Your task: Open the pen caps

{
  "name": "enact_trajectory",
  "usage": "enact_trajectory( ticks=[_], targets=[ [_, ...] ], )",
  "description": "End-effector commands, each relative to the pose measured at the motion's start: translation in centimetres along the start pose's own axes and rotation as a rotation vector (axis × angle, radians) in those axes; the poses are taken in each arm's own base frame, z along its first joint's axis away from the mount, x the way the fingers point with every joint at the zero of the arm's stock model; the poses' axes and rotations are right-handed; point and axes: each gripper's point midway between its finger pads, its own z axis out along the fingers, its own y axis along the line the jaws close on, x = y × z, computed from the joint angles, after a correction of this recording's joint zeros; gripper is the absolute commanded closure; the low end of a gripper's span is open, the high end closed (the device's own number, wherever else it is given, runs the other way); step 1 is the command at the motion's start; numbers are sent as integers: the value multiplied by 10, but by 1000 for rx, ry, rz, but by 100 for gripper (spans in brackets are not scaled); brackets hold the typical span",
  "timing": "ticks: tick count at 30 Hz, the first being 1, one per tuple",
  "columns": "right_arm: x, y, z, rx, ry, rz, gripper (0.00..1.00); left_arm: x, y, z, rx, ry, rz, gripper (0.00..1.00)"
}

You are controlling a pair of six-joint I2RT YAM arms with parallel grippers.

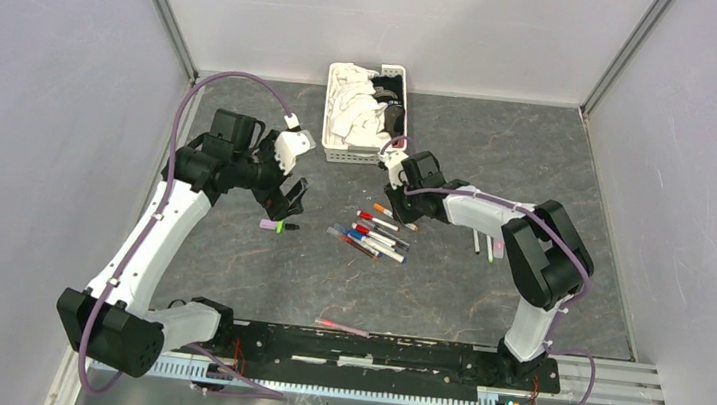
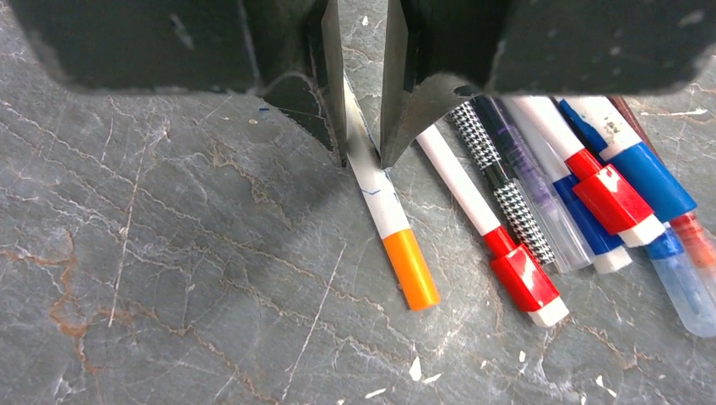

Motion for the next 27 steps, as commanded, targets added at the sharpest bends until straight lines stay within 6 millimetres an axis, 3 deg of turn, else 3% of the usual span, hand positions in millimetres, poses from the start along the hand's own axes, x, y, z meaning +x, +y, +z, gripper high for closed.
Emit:
enact_trajectory(
  ticks=[1,6,10,13,15,16,19,21,24,27],
  targets=[
    [17,-2,6,11,50,-14,73,-5,-5,-1,29,-24,10,0],
    [45,-10,12,62,110,-16,70,-4,-7,1,40,-25,7,0],
    [53,-13,12,85,113,-18,76,-1,-8,4,51,-19,2,0],
    [38,-15,5,91,66,-22,90,2,-11,8,79,-16,1,0],
    [19,-14,-5,94,10,-14,100,5,-15,13,105,-18,1,0],
    [6,-12,-11,84,-27,-11,100,7,-17,17,118,-21,2,0],
    [-31,7,-37,-15,-148,-3,100,15,-26,28,162,-32,38,0],
    [-46,28,-51,-125,-186,12,100,19,-33,34,191,-49,74,0],
    [-49,64,-70,-312,-196,27,100,21,-43,40,221,-81,157,0],
    [-32,102,-84,-475,-175,39,100,25,-56,47,266,-81,229,0]
  ],
)
